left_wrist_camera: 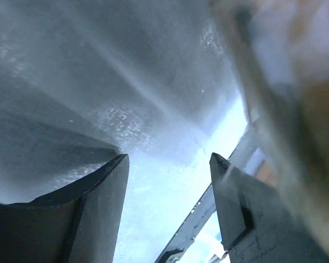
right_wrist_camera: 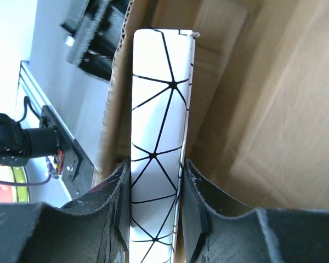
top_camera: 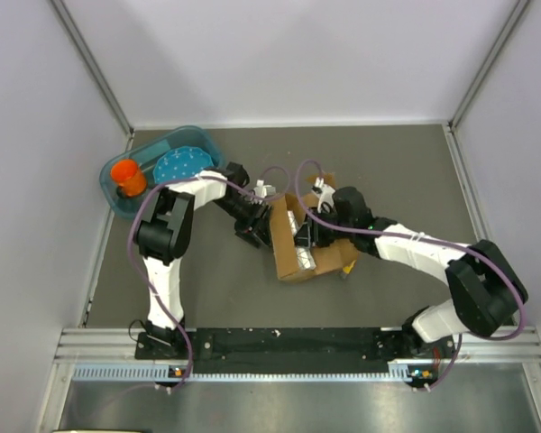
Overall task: Unpack the express box
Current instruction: Pick up the product from the express box.
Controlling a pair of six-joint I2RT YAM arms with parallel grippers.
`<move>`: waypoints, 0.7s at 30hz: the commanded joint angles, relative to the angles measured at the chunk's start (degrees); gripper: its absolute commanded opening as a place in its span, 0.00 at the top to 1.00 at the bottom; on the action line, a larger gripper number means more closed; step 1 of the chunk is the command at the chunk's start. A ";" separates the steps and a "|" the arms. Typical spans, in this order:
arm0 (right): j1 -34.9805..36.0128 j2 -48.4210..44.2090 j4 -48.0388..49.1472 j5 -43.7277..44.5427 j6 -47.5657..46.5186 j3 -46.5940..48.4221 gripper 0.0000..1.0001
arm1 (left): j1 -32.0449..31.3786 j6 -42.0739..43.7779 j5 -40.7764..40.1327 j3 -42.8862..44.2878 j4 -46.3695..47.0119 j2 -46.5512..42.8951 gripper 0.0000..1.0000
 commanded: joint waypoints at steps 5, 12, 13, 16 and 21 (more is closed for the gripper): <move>2.07 -4.65 -17.20 5.04 -14.90 17.08 0.99 | 5.69 2.10 -1.31 6.75 -2.91 -5.20 0.34; 8.48 -3.60 -27.67 18.76 -26.94 23.77 0.99 | 12.46 4.75 0.71 18.80 -12.76 -10.03 0.33; 9.27 -3.60 -27.50 20.42 -27.47 23.59 0.99 | 13.08 4.22 1.41 19.85 -12.94 -10.65 0.33; 11.12 -2.98 -27.06 23.24 -28.01 22.71 0.99 | 13.97 3.42 3.96 21.88 -13.91 -12.32 0.31; 11.82 -5.17 -24.42 25.62 -28.61 22.71 0.99 | 12.74 2.19 5.20 16.36 -11.98 -11.80 0.32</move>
